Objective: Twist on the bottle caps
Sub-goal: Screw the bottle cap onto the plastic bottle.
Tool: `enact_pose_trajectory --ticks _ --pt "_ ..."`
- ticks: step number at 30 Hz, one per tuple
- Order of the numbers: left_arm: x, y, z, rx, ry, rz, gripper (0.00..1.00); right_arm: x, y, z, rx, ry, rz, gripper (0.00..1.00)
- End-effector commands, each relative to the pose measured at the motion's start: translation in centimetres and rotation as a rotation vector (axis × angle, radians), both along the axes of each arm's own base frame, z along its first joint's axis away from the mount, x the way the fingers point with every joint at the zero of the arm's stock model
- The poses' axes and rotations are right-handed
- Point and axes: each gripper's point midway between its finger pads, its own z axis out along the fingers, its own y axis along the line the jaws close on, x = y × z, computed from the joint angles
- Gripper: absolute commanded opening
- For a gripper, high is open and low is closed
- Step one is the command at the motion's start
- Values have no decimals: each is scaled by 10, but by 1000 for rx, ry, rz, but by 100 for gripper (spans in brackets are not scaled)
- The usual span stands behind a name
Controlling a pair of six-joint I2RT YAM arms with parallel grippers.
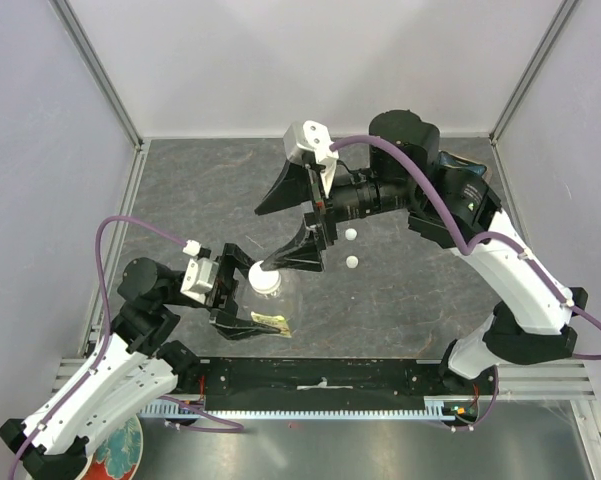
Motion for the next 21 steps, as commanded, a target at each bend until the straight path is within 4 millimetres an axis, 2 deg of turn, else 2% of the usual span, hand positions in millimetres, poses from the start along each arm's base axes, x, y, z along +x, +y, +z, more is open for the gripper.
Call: enact_pose_trajectory --ticks 1,9,13,18,21 --pt "-15 6 23 -40 -39 -52 6 -38 -17 26 100 -36 180 98" --pt "-10 5 31 -63 -17 -15 4 -45 -7 11 99 21 267 98" --pt "-4 4 34 -76 -2 18 4 -46 -3 4 90 41 292 86" --pt "0 4 34 -80 14 38 3 -46 -1 4 101 43 296 77" --pt "1 4 34 -83 18 49 2 -45 -1 4 107 41 288 80"
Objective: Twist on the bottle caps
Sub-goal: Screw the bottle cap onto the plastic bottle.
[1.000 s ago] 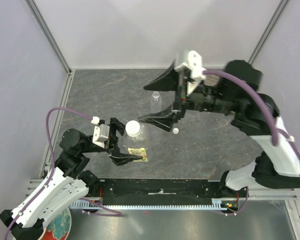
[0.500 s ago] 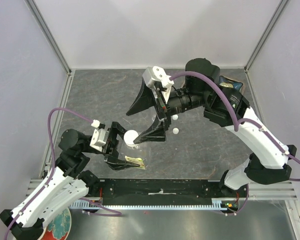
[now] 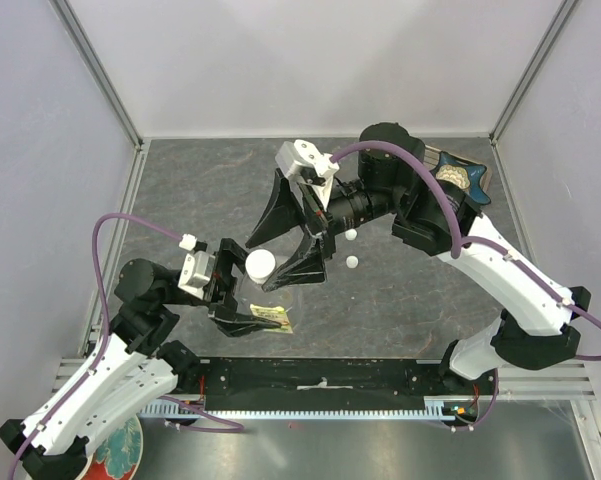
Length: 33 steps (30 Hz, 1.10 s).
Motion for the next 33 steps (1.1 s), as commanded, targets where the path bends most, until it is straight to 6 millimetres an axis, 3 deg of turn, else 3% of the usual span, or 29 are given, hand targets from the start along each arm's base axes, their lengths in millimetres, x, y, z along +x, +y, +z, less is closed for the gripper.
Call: enact_pose_trajectory --ticks 1,17,33 --pt "-1 4 24 -56 -17 27 2 -5 -4 14 65 -30 22 80" --pt "5 4 22 -56 17 60 2 -4 -9 32 128 -54 -18 75" --pt "14 5 24 -74 42 121 2 5 -2 19 101 -29 -50 42"
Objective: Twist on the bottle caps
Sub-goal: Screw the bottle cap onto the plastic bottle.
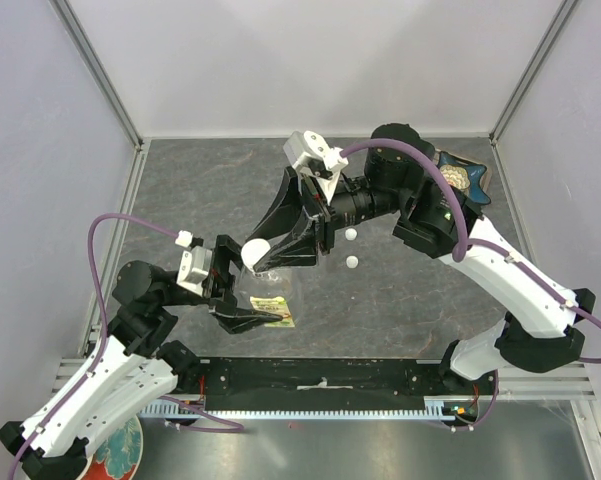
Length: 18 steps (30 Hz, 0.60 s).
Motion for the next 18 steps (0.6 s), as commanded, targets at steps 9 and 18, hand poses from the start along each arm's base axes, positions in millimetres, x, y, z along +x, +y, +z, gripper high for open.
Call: enact_pose_trajectory --ticks 9,18 --pt "24 8 26 -85 38 164 2 9 -10 -14 -32 -30 -93 8" --pt "44 12 29 -115 89 264 2 13 -17 -16 -28 -55 -147 4"
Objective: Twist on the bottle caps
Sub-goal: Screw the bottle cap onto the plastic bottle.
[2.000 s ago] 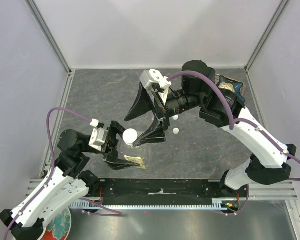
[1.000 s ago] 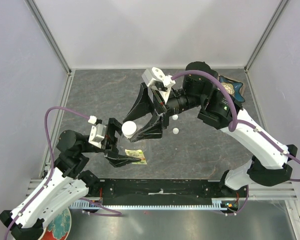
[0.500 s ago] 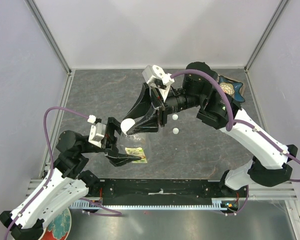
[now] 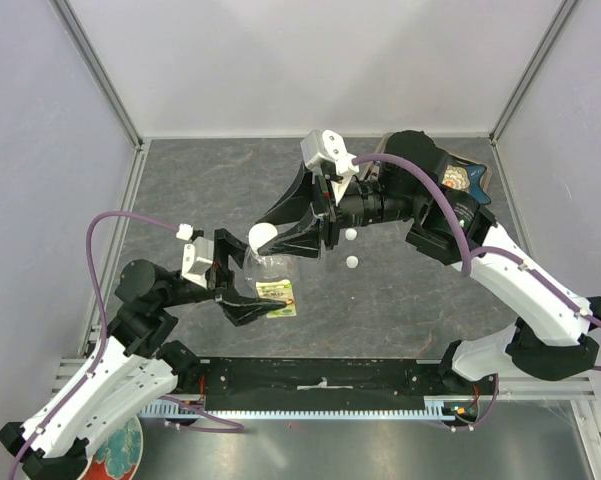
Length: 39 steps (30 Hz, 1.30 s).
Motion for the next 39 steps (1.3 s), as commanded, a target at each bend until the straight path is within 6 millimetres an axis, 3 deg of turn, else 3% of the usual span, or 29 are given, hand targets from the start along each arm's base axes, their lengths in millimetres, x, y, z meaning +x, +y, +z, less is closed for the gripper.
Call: enact_pose_trajectory --ticks 1,8,12,17,24,32,39 --pt "24 11 32 -112 24 156 2 -11 -10 -12 -52 20 22 3" --pt "39 15 33 -111 14 237 2 10 0 -44 -148 38 -60 2" --pt "60 23 30 -111 12 355 2 23 -2 -60 -204 40 -142 0" --pt "70 25 25 -90 -28 404 2 30 -5 -71 -234 59 -194 0" --pt "86 34 24 -65 -84 507 2 44 0 -104 -319 112 -284 0" --pt "113 57 30 -80 -99 703 2 72 9 -143 -369 154 -574 0" --pt "121 70 36 -104 -96 783 2 74 28 -144 -279 199 -714 0"
